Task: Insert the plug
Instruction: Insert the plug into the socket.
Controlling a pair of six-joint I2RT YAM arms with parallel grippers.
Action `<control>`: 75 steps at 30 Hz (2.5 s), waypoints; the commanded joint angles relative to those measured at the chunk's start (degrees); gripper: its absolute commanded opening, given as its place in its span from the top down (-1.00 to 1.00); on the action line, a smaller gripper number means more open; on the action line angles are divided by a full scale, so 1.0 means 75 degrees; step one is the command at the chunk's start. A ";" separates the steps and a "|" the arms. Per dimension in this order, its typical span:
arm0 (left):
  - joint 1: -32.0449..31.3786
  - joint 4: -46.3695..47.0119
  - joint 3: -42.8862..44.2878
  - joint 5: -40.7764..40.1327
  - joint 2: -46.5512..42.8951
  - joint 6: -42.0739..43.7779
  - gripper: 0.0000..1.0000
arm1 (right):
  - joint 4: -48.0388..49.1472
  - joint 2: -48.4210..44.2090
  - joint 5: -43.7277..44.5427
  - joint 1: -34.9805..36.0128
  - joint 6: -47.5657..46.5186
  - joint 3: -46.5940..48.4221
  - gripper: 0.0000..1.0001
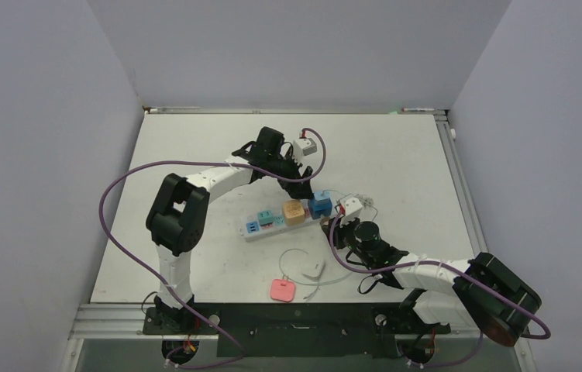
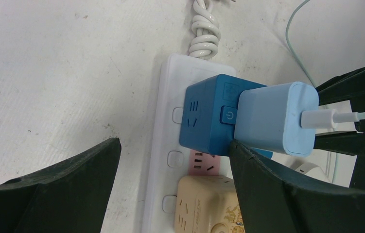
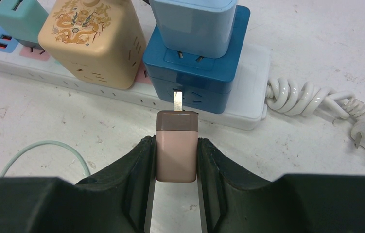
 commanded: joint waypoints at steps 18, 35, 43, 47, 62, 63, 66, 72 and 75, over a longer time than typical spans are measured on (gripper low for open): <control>0.0002 -0.0109 0.0119 0.0075 0.0076 -0.0030 -0.58 | 0.0525 0.0130 -0.0105 -0.0112 -0.0134 0.0215 0.89; -0.0009 -0.0109 0.0096 0.0111 0.0106 -0.0027 -0.58 | 0.0722 0.0195 -0.0172 -0.0138 -0.0142 0.0340 0.89; -0.0009 -0.0121 0.0037 0.0122 0.0133 -0.0016 -0.58 | 0.0838 0.0280 -0.0155 -0.0149 -0.0161 0.0371 0.89; -0.0021 -0.0132 0.0048 0.0141 0.0146 -0.0016 -0.57 | 0.0849 0.0291 -0.0128 -0.0161 -0.0197 0.0388 0.89; -0.0045 -0.0247 0.0057 0.0423 0.0229 0.0005 -0.39 | 0.1172 0.0752 -0.0073 -0.0220 -0.0296 0.0544 0.89; -0.0045 -0.0258 0.0049 0.0447 0.0228 0.0034 -0.38 | 0.1199 0.0772 -0.0070 -0.0230 -0.0296 0.0555 0.89; -0.0042 -0.0309 0.0059 0.0531 0.0245 0.0085 -0.34 | 0.1223 0.0772 -0.0058 -0.0228 -0.0315 0.0601 0.89; -0.0084 -0.0469 0.0122 0.0699 0.0345 0.0181 -0.19 | 0.1002 0.0561 -0.0129 -0.0252 -0.0408 0.0704 0.89; -0.0136 -0.0472 0.0067 0.0727 0.0340 0.0253 -0.18 | 0.0729 0.0429 -0.0224 -0.0287 -0.0491 0.0784 0.89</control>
